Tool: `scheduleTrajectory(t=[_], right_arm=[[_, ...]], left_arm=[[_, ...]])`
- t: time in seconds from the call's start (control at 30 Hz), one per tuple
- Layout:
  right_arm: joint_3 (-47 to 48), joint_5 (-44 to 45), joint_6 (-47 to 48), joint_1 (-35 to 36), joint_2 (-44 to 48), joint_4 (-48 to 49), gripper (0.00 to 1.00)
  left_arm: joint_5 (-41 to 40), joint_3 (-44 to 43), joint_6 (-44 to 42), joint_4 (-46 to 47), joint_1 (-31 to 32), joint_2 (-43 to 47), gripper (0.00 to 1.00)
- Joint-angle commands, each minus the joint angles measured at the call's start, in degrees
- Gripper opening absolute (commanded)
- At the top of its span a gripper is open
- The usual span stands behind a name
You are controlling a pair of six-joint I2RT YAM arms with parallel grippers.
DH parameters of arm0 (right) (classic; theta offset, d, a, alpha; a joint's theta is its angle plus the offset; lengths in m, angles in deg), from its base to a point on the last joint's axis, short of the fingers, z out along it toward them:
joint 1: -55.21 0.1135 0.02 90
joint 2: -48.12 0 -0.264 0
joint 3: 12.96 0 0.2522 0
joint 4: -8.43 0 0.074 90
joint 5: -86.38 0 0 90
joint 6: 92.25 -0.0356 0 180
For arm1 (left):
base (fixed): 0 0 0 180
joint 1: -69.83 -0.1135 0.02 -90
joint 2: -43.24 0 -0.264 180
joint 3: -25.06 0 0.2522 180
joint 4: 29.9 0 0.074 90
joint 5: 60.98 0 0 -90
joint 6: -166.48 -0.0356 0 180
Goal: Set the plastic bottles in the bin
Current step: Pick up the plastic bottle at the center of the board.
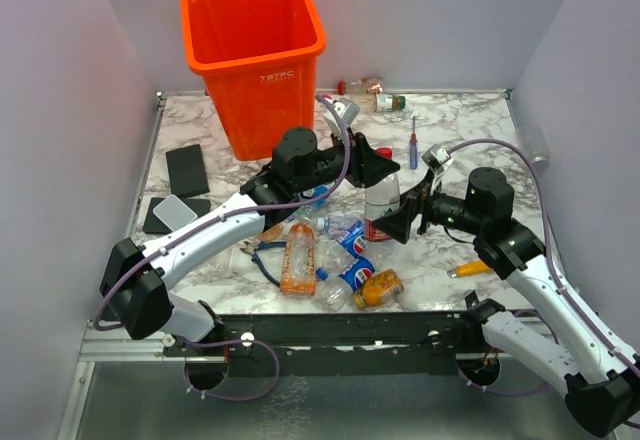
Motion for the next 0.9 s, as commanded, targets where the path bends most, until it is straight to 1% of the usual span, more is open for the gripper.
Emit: scheduleTrajectory(t=[0.0,0.1,0.17,0.23,0.33,0.37,0.43,0.47,0.5,0.53,0.57,0.6,0.7,0.77,0.87], right_arm=[[-4.03,0.50,-7.87,0.40,2.04,8.20,1.00],[-8.46,1.78,-13.30,0.49,3.78,16.90,1.00],[-10.02,2.64,-15.02,0.63,4.59,20.75,0.99],[-10.29,2.66,-15.40,0.79,4.12,22.37,0.94],[-9.59,2.59,-14.94,1.23,2.89,22.99,0.80],[-9.51,2.61,-14.77,1.39,2.75,23.24,0.74],[-9.26,2.62,-14.28,1.55,2.87,23.40,0.63],[-9.10,2.62,-13.88,1.55,3.02,22.97,0.59],[-8.89,2.49,-13.25,1.51,3.14,22.14,0.55],[-8.56,2.51,-12.51,1.55,3.28,21.32,0.52],[-8.21,2.53,-11.59,1.62,3.46,20.16,0.51],[-7.81,2.60,-10.60,1.62,3.78,19.01,0.49],[-7.11,3.03,-7.66,1.62,4.67,15.74,0.46],[-6.66,3.41,-5.68,1.57,5.13,13.32,0.45],[-5.77,4.11,-3.61,1.63,5.28,10.63,0.44]], left_arm=[[-6.61,4.42,5.82,12.97,-0.30,4.63,0.00],[-7.30,6.49,10.77,18.91,-0.27,5.01,0.00],[-6.86,7.27,13.69,21.50,-0.25,4.82,0.00],[-6.45,7.52,16.30,23.14,-0.25,4.59,0.00],[-5.33,7.12,18.13,23.82,-0.24,4.10,0.01],[-4.90,7.06,18.41,23.83,-0.26,3.97,0.08],[-4.48,7.30,18.44,23.83,-0.26,4.30,0.34],[-4.52,7.54,18.23,23.83,-0.28,4.75,0.49],[-4.59,7.76,17.81,23.83,-0.33,5.34,0.61],[-4.94,7.91,17.43,23.66,-0.50,6.02,0.71],[-5.17,7.88,17.33,23.35,-0.82,6.59,0.77],[-5.26,7.68,17.80,22.83,-1.39,7.13,0.81],[-2.24,6.30,23.12,22.24,-5.20,6.77,0.82],[2.04,4.52,27.21,22.24,-7.81,4.69,0.79],[8.61,1.62,29.13,21.63,-9.20,2.17,0.76]])
